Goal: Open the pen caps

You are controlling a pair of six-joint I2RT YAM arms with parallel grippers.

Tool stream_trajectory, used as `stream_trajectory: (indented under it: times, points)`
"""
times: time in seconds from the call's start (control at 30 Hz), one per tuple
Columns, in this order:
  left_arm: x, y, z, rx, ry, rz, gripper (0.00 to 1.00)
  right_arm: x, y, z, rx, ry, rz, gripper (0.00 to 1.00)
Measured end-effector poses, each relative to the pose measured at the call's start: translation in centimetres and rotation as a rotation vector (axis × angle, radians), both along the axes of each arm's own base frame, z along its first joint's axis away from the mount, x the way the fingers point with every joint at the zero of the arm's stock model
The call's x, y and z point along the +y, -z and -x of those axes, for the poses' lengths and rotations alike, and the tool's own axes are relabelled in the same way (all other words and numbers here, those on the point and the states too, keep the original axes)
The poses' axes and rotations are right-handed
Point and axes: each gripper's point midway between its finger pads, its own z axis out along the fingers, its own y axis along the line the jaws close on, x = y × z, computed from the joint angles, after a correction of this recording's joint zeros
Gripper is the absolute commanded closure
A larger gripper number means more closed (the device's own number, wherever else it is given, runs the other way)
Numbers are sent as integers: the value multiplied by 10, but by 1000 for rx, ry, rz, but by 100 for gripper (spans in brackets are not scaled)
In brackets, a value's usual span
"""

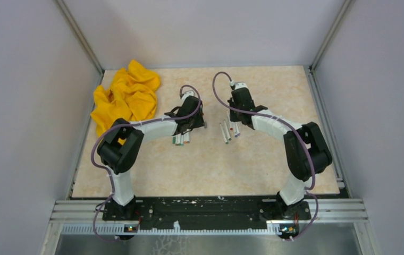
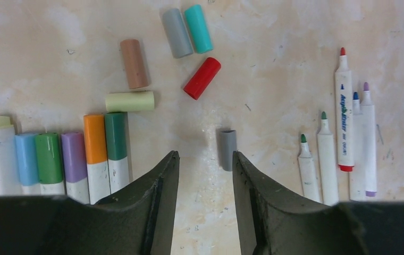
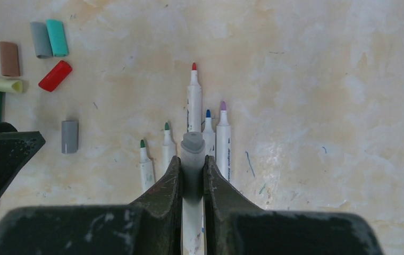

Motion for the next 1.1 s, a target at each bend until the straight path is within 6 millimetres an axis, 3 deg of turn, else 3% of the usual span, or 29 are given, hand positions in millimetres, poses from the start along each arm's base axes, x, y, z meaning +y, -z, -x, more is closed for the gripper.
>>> stream_trajectory:
  times: [0.2, 0.47, 0.67, 0.87, 1.1]
  points:
    - [0, -26, 0, -43, 1, 34, 49, 9, 20, 6, 44, -24, 18, 84]
    - [6, -51, 6, -86, -5, 60, 46, 9, 31, 9, 73, -21, 27, 67]
    - [18, -57, 14, -102, -24, 52, 45, 12, 31, 10, 73, -28, 28, 66]
    - [37, -78, 22, -155, -65, 51, 46, 25, 30, 17, 66, -67, 39, 65]
    - [81, -104, 50, -236, -186, 86, 47, 68, 2, 26, 21, -152, 11, 65]
